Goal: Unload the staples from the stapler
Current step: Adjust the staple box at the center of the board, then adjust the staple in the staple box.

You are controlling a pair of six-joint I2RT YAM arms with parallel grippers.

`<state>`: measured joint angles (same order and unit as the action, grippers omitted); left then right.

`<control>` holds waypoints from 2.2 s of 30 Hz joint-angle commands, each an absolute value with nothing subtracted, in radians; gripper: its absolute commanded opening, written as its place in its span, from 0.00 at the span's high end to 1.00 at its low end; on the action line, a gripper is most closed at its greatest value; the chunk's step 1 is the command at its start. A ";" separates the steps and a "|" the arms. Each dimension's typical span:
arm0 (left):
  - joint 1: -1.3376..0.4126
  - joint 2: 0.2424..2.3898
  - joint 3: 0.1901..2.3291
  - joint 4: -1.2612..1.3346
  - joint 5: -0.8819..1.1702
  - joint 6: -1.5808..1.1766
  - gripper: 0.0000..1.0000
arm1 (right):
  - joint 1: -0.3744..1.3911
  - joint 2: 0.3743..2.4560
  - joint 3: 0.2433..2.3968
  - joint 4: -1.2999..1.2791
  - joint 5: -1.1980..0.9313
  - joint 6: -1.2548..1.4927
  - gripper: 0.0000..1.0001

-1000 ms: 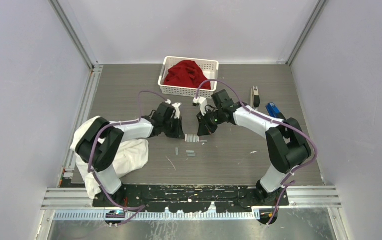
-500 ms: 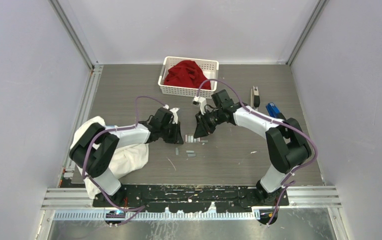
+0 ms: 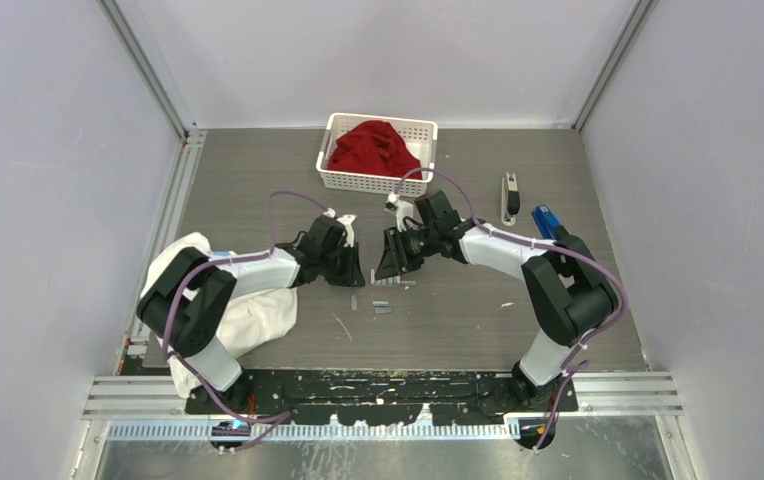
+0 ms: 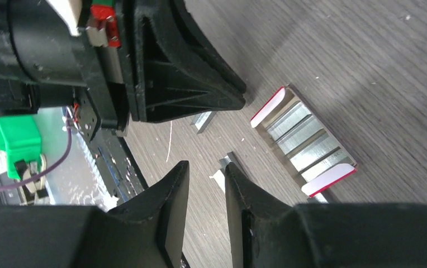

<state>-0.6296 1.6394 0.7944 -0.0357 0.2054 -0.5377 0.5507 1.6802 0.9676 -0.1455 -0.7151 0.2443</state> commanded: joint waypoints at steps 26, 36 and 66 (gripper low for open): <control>-0.717 1.663 0.782 0.068 0.200 -0.565 0.87 | 0.506 1.712 0.994 -0.154 -0.595 0.278 0.71; -0.717 1.581 0.733 0.057 0.164 -0.555 0.84 | 0.528 1.750 1.017 -0.179 -0.585 0.242 0.70; -0.716 1.609 0.743 0.061 0.175 -0.555 0.83 | 0.538 1.791 1.045 -0.193 -0.572 0.215 0.69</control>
<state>-0.7132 1.6138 0.7372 0.0517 0.1860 -0.5682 0.5304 1.7878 1.0065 -0.2073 -0.5591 0.2302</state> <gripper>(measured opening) 0.174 0.303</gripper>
